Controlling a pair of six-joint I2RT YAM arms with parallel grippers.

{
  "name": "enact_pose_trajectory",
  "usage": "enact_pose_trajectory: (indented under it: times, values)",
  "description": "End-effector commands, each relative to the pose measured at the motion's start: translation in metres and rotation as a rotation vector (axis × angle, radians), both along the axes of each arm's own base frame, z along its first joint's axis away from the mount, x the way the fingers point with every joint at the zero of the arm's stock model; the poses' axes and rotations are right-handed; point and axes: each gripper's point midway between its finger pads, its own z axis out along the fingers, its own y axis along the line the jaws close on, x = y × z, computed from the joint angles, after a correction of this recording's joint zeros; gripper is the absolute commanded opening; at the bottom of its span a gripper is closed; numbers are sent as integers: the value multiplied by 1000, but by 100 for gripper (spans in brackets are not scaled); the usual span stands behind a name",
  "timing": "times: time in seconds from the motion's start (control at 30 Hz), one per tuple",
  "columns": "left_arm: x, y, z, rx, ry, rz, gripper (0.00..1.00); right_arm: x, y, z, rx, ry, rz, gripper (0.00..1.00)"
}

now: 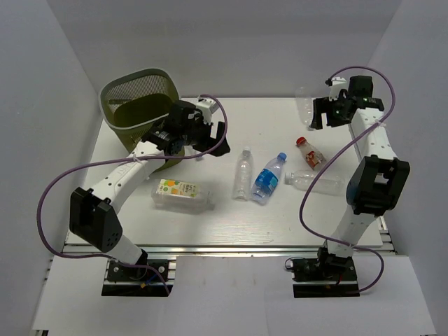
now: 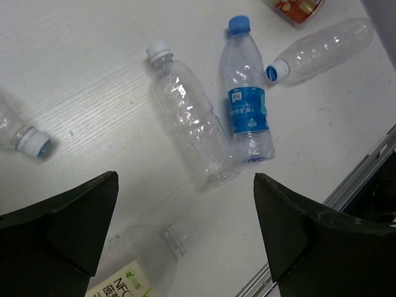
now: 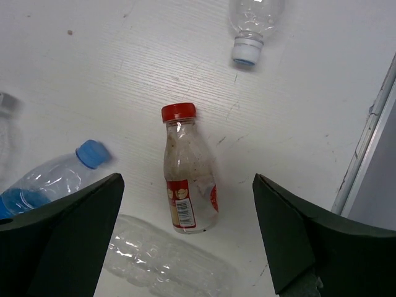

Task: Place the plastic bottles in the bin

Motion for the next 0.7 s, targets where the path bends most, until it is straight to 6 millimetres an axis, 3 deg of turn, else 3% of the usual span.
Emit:
enact_pose_trajectory:
  times: [0.0, 0.07, 0.1, 0.47, 0.57, 0.6, 0.67]
  values:
    - [-10, 6, 15, -12, -25, 9, 100, 21, -6, 26, -15, -95, 14, 90]
    - [-15, 8, 10, -12, -10, 14, 100, 32, -13, 35, -35, -124, -7, 90]
    - [-16, 8, 6, -7, -2, 14, 100, 49, -18, 36, -51, -138, -27, 90]
    - [-18, 11, -10, 28, 37, 35, 100, 107, -24, 9, -23, -198, -51, 90]
    - [-21, 13, -14, 49, 54, 52, 100, 127, -25, 6, -23, -250, -47, 90]
    - [-25, 12, -15, 49, 60, 57, 100, 134, -25, 22, -23, -293, -47, 90]
    - [-25, 16, -22, 62, 82, 92, 100, 148, -27, 8, -21, -302, -49, 90]
